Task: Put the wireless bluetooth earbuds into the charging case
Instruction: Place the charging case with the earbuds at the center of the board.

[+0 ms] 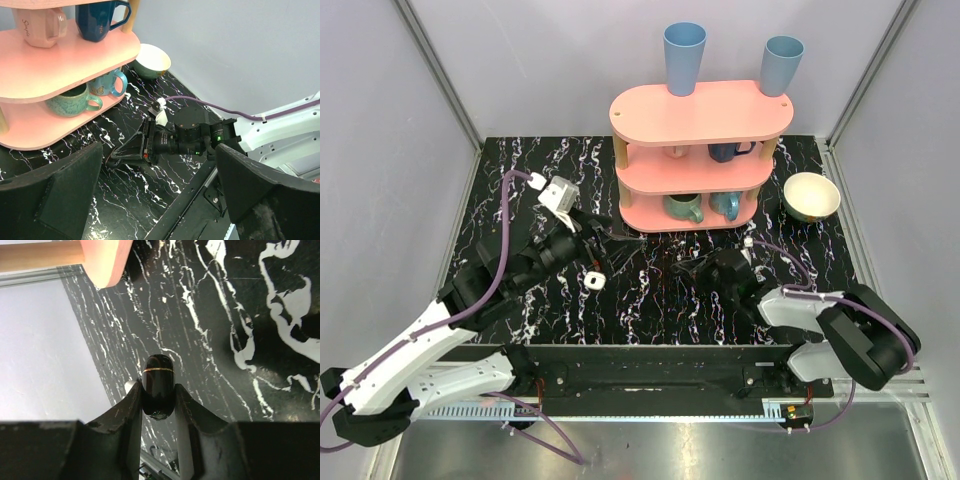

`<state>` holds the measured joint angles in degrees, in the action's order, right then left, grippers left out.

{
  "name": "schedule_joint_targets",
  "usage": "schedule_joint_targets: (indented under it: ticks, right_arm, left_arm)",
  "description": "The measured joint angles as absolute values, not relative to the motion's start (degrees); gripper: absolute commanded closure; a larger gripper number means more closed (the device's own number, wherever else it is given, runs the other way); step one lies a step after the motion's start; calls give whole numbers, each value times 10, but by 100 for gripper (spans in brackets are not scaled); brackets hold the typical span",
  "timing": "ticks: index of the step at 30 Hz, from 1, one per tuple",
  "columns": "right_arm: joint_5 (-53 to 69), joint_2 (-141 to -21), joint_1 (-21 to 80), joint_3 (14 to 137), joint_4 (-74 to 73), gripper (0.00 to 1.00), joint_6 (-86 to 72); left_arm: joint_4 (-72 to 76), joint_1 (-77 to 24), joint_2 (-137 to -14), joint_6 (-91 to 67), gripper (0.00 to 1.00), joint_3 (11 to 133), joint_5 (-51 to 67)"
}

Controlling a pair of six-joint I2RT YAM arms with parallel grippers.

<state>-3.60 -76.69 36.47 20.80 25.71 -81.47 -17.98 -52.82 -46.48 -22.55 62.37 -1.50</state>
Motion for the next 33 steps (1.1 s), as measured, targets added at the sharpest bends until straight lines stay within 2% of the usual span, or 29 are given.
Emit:
schedule_joint_targets:
  ticks: [8, 10, 15, 18, 33]
  right_arm:
    - [-39, -843, 364, 190, 343, 92, -805]
    - [-39, -861, 364, 187, 364, 88, -803]
    - [-39, -882, 364, 183, 395, 70, -800]
    - [-40, -881, 362, 182, 396, 65, -795]
    - [-96, -854, 361, 199, 342, 65, -737]
  left_arm:
    - [-185, -528, -475, -233, 1, 623, -13]
    - [-187, -528, -477, -236, 1, 623, -13]
    - [-217, -528, -500, -236, 1, 630, -20]
    - [-236, -528, -512, -236, 1, 630, -22]
    - [-246, -528, -515, -236, 1, 630, -22]
